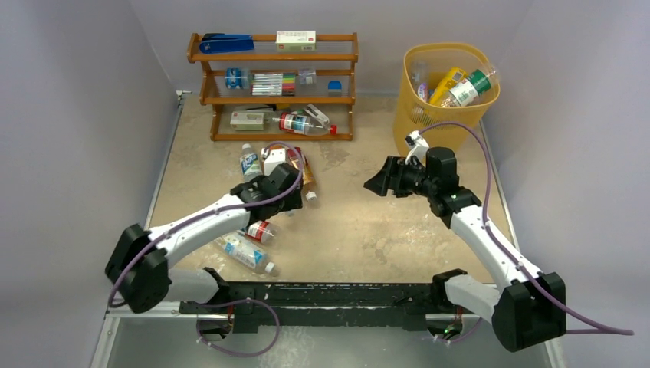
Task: Put the plastic bottles in the bin
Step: Pick up the plastic bottle at the center of the board.
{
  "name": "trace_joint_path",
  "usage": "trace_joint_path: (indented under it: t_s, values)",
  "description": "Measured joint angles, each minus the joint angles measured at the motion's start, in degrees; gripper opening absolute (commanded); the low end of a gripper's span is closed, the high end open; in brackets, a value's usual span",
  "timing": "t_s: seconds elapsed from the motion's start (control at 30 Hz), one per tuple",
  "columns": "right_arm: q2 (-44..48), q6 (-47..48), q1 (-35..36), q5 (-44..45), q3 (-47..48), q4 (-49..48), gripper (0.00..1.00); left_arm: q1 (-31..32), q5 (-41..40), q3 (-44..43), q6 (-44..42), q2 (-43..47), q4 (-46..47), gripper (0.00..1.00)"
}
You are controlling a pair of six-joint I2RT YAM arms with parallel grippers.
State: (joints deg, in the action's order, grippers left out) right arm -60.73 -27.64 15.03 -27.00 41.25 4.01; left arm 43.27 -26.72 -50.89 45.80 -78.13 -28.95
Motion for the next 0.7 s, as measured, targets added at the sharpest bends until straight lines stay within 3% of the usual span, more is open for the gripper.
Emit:
trace_joint_path:
  t_s: [0.17,0.37,0.7]
  values:
    - [-1.6,-1.7,0.0,-3.8,1.6,-1.9,0.85,0.0,8.0,-0.1,-1.0,8.2,0.4,0.49]
    - [-3.6,-7.6,0.0,-10.4,3.2,-8.7,0.91,0.7,21.3,2.3,-2.1,19.0,8.3,0.49]
    - [-5.7,-18.3,0.0,-17.8,3.3,-21.5,0.98,1.4,36.8,8.0,-1.6,21.7,21.8,0.49]
